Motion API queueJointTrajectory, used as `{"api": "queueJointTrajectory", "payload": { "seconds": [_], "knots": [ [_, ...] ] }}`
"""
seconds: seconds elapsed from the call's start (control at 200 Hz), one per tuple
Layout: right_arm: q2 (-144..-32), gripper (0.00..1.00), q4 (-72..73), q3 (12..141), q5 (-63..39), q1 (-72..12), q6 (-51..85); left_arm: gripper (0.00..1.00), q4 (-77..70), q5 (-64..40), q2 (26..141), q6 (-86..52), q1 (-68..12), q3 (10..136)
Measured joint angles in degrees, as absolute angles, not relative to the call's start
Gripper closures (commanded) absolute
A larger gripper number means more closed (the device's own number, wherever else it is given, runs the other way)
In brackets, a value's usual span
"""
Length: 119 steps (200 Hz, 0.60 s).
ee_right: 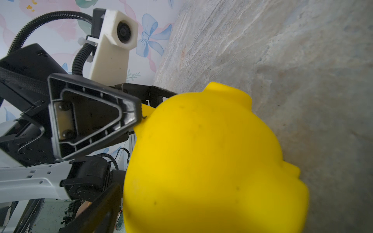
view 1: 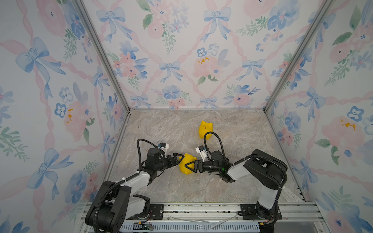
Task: Open piggy banks
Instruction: Pick up the piggy bank from the center of the board.
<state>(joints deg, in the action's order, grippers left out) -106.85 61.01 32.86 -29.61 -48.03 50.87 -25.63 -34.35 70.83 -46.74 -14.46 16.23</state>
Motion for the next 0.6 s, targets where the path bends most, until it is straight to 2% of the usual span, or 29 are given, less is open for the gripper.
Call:
{"api": "queueJointTrajectory", "payload": {
  "seconds": [0.335, 0.595],
  "knots": [
    [-106.9, 0.12, 61.1, 32.9, -29.8, -48.0, 50.8, 0.03, -33.8, -40.1, 74.7, -54.4, -12.3, 13.0],
    [-107.4, 0.12, 61.1, 33.4, -30.0, -48.0, 50.8, 0.05, -35.8, -41.5, 72.8, -56.7, -12.3, 11.1]
  ]
}}
